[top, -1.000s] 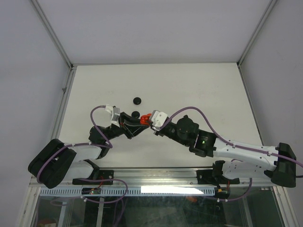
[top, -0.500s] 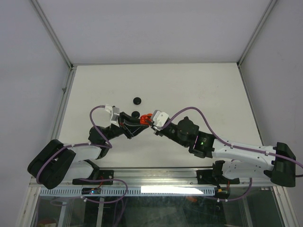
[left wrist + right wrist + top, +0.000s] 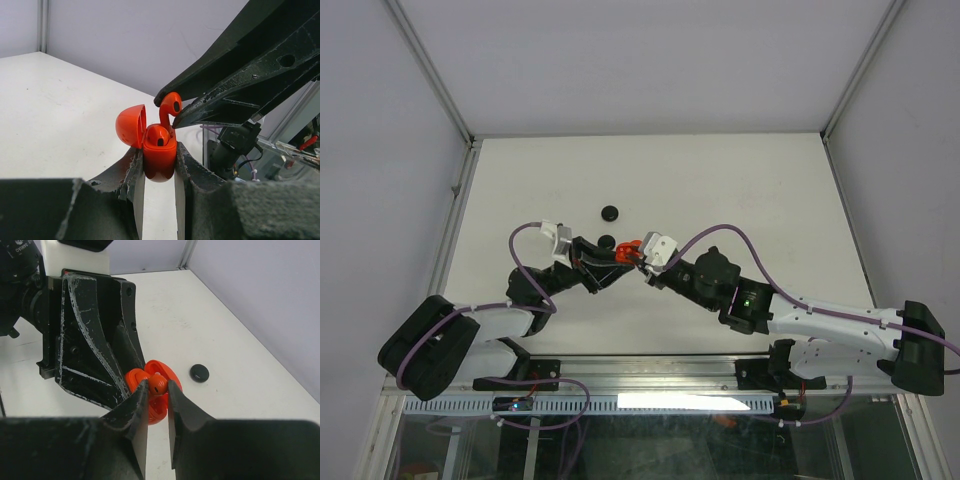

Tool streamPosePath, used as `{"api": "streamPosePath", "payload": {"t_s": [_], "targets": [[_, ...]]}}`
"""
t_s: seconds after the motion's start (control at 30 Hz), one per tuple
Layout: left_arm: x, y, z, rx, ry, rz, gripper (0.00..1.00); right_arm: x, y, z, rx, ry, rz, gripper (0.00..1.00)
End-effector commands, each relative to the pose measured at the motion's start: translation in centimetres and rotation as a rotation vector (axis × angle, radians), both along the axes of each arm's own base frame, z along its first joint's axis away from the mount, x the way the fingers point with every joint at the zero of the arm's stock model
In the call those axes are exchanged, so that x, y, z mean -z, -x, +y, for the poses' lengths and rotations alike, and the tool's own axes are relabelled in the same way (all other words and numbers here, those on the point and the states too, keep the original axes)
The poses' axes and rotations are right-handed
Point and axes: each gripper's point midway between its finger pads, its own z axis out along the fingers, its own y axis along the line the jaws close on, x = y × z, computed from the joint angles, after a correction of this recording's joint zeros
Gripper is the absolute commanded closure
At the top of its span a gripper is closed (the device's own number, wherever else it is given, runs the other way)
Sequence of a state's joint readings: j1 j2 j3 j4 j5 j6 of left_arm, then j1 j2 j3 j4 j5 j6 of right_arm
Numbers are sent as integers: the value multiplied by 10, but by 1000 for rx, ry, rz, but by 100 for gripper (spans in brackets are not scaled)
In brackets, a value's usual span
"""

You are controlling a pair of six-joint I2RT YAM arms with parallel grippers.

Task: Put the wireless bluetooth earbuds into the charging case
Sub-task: Place the earbud in the charging case.

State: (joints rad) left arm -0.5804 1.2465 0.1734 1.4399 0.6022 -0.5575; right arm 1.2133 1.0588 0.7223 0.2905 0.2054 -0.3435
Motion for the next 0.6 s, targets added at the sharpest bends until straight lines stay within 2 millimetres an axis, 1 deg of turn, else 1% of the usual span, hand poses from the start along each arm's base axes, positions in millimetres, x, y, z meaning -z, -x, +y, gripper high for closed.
{"api": "streamPosePath", "payload": {"t_s": [0.0, 0.27, 0.43, 0.57], "targets": [[-56, 6, 12, -32, 156, -162, 100, -19, 7, 6, -34, -77, 1, 97], [-59, 2, 17, -65, 186, -134, 100, -14, 11, 10, -61, -75, 23, 96], [-61, 1, 18, -72, 194, -131, 100, -12, 15, 12, -79, -84, 48, 93], [-60, 2, 18, -73, 191, -135, 100, -12, 19, 15, -98, -93, 72, 88]]}}
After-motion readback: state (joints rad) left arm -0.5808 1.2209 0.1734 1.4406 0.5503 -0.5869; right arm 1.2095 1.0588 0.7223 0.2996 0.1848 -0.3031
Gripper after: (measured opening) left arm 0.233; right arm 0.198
